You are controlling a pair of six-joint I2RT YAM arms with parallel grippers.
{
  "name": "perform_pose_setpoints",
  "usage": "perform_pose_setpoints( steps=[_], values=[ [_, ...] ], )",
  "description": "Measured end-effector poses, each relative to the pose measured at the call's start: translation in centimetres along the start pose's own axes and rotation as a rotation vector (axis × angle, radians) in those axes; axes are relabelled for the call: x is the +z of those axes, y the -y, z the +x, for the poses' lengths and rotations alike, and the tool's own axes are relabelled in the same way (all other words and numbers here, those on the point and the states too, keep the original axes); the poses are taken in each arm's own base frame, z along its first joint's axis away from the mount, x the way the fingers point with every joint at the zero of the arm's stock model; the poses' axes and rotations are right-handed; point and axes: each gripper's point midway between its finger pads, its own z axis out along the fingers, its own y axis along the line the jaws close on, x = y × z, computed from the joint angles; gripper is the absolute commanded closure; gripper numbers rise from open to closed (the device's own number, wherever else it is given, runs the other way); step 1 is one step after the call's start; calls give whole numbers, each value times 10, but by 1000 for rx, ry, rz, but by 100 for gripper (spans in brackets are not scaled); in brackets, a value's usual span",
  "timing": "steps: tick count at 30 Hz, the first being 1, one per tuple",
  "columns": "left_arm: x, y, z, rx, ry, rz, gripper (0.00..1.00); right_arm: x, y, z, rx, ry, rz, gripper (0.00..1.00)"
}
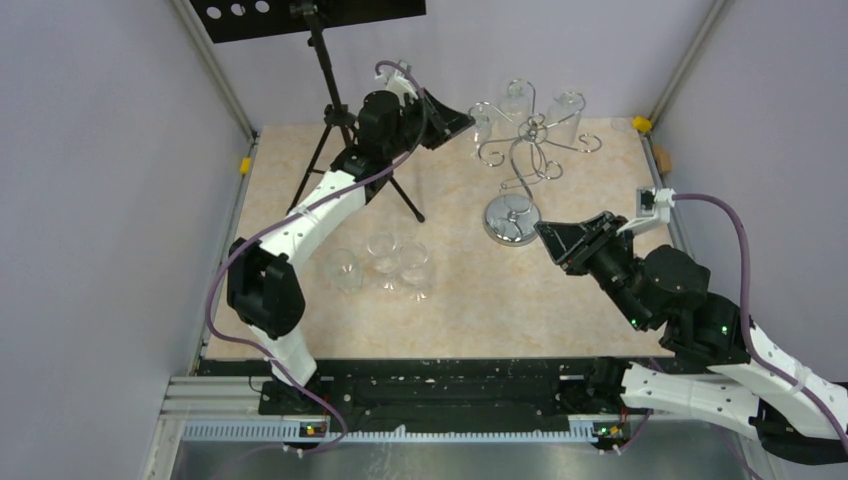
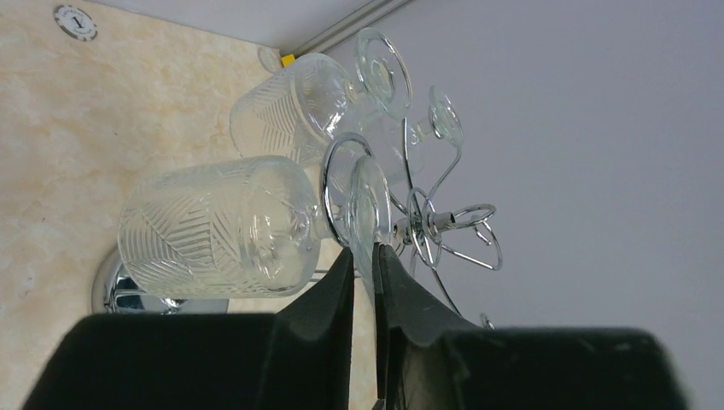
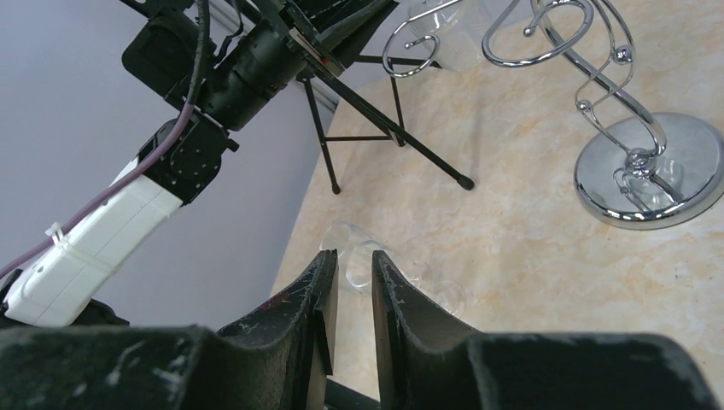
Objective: Take the wine glass off the wine glass rack
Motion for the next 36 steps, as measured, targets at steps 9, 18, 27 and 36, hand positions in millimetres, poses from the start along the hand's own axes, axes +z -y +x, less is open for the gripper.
perform_pose_setpoints(
  steps=[9, 18, 27, 36],
  values=[
    [-1, 7, 4, 7, -29, 36, 100, 1, 2, 3, -4, -4, 4, 77],
    [-5, 8, 4, -20, -7, 53, 100, 1, 3, 4, -5, -6, 5, 77],
    [-12, 8, -3, -40, 44, 43, 100, 1, 2, 4, 2, -5, 5, 77],
    [-18, 9, -26, -123, 77, 70, 100, 0, 5, 6, 7, -2, 0, 77]
  ],
)
